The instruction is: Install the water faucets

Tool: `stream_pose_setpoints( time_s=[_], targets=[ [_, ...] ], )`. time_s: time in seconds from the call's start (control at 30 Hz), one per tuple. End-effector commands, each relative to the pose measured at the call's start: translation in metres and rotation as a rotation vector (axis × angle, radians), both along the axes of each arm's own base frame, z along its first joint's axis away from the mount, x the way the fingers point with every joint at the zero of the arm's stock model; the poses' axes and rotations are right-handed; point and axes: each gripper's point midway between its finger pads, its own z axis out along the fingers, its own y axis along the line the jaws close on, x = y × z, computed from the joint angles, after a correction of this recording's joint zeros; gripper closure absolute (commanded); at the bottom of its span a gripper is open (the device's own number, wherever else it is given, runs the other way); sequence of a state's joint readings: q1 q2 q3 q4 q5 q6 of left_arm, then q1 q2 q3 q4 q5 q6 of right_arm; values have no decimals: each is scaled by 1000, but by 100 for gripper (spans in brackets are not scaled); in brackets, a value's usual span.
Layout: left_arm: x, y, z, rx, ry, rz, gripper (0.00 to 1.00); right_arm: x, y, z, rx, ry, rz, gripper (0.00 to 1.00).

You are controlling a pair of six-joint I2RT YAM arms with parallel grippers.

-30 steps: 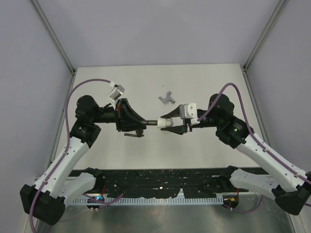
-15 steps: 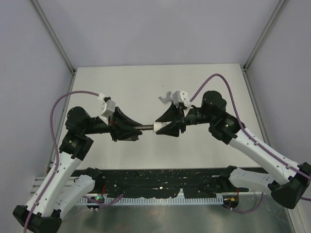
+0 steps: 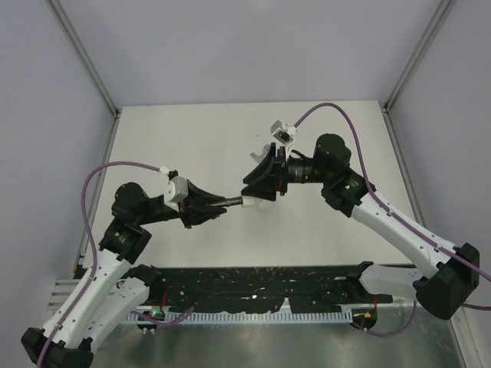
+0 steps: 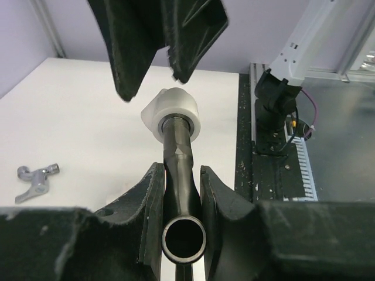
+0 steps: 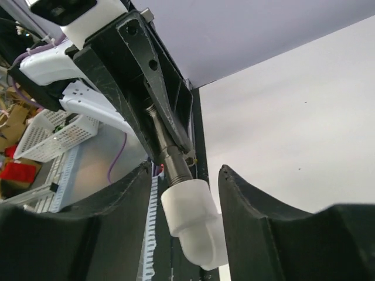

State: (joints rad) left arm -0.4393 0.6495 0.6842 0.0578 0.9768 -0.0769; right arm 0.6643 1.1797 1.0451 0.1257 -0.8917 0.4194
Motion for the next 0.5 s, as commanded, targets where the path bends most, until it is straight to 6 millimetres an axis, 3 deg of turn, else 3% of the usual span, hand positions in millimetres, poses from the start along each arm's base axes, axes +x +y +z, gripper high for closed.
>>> stream_pose_setpoints(
  time_s=[0.0, 0.03, 0.07, 0.17, 0.33, 0.47],
  targets=[
    [21, 3, 20, -102, -32, 124, 100, 11, -15, 24, 37, -192, -98, 39],
    [24, 3, 19, -114, -3, 141, 100, 13, -21, 23, 22, -271, -118, 31],
    [27, 4, 18, -131, 34, 157, 100, 11, -26, 27, 25, -339, -132, 28],
    [31, 5, 16, -185, 161, 161, 100, 12, -38, 14, -10, -555, -153, 16],
    [26, 6, 22, -268, 326, 61, 100, 5, -48, -5, -32, -783, -127, 8],
    [19, 2, 31, -281, 374, -6, 100, -4, -43, -9, -39, -783, -45, 7]
  ],
)
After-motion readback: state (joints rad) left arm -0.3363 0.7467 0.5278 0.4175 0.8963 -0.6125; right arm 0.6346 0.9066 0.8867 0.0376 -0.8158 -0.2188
